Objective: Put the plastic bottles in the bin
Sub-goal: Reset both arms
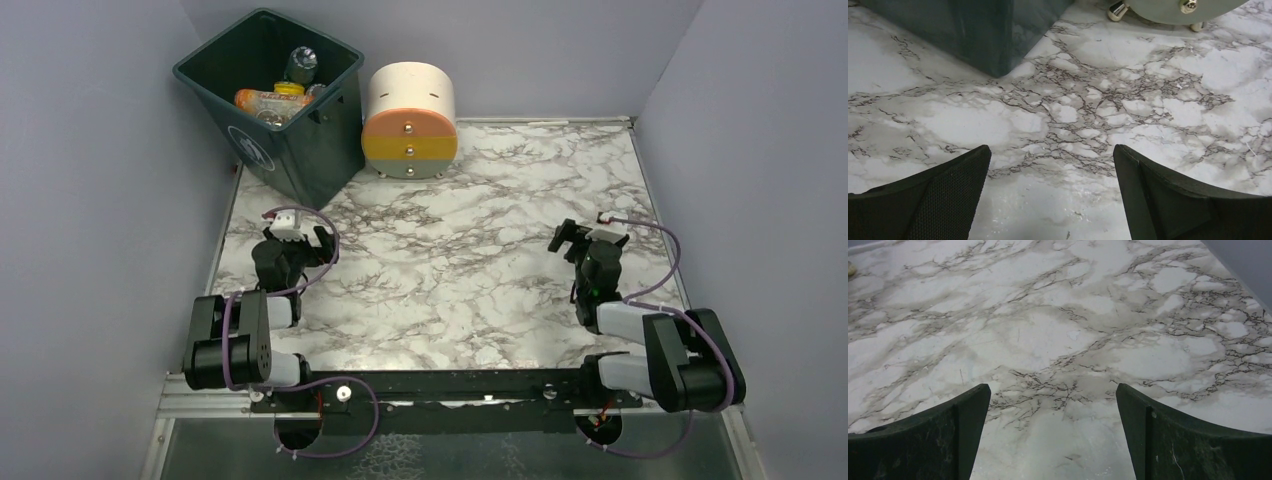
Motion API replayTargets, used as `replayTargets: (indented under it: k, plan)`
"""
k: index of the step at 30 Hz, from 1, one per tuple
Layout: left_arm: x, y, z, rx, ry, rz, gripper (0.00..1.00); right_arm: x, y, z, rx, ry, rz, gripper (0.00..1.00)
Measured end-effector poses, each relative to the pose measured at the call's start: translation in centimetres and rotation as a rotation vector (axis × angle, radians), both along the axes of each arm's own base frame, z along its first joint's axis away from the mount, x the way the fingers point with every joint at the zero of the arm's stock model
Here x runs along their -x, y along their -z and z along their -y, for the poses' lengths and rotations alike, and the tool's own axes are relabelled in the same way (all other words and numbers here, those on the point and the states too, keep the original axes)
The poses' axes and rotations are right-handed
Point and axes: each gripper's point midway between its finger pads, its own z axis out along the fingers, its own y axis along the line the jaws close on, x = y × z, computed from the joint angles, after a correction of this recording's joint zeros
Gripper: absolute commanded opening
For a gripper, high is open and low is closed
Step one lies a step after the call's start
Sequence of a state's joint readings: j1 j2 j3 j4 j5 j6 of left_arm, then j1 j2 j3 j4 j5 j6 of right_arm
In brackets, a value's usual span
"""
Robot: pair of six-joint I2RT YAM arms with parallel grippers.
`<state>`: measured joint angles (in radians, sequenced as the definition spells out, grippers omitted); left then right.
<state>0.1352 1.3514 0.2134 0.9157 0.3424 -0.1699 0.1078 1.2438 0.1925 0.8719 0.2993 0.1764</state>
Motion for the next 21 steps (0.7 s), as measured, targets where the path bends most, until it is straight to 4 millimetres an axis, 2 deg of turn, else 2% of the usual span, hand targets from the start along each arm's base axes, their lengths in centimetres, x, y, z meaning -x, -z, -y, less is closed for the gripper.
replayTargets:
  k: [5,9,12,16,21]
  plan:
    - [-0.8,0.8,-0.5,-0.036,-0.005,0.024,0.99,-0.1,1.0,0.3,0.016,0.004,0.003,0.99]
    - [-1.6,-0.1,-1.1,-0.078,-0.013,0.077,0.99,-0.9,1.2,0.1,0.019,-0.006,0.031,1.00]
    - [-2.2,-0.7,-1.5,-0.099,-0.022,0.128,0.99,-1.3,2.4,-0.4,0.032,-0.038,-0.004,0.99]
    - [-2.4,-0.4,-2.0,-0.103,-0.032,0.135,0.99,-2.1,1.3,-1.3,0.048,-0.096,0.036,1.00]
    - [-2.5,-1.6,-1.7,-0.123,-0.008,0.201,0.99,-2.7,1.6,-2.6,0.074,-0.183,0.045,0.99]
